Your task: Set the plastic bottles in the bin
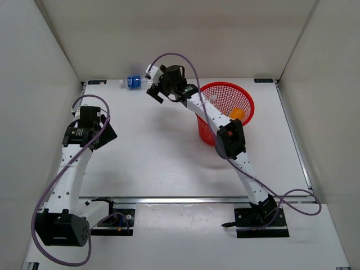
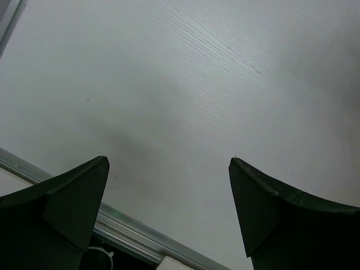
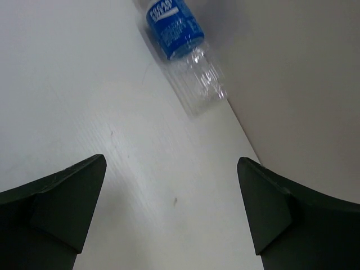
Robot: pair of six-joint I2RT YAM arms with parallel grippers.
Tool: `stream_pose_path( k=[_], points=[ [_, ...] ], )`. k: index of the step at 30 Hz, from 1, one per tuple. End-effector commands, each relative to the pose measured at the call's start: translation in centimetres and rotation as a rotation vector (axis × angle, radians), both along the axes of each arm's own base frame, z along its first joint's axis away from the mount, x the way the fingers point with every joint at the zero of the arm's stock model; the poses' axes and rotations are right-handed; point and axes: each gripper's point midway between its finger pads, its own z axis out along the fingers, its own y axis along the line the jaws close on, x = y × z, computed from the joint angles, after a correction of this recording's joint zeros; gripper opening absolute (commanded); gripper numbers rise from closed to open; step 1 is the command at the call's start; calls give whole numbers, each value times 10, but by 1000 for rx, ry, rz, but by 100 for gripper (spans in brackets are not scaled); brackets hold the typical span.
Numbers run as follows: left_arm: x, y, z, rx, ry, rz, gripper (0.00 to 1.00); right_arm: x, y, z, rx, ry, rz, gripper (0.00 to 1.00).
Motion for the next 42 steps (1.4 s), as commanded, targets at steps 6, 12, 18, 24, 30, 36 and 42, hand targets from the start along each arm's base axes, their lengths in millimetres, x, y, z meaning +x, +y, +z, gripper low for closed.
stream_pose_path(
  k=[6, 12, 18, 24, 30, 36, 42],
  points=[
    [18, -13, 16, -61, -76, -40, 99, 57, 27, 21, 367, -240, 54, 99],
    [26, -19, 15, -88, -99, -45, 99, 75, 22, -11, 442, -257, 58, 99],
    [54, -18, 14, -117, -129, -24, 99, 65, 30, 10, 280, -358, 79, 99],
    [112, -52, 16, -245, -182, -65, 98, 69, -20, 116, 335, -448, 55, 99],
    [140, -71, 20, -278, -224, -89, 99, 62, -55, 176, 333, -502, 34, 99],
    [174, -81, 19, -343, -277, -73, 99, 32, -79, 250, 400, -535, 46, 99],
    [269, -105, 22, -410, -333, -73, 98, -4, -126, 290, 376, -465, -65, 100]
  ],
)
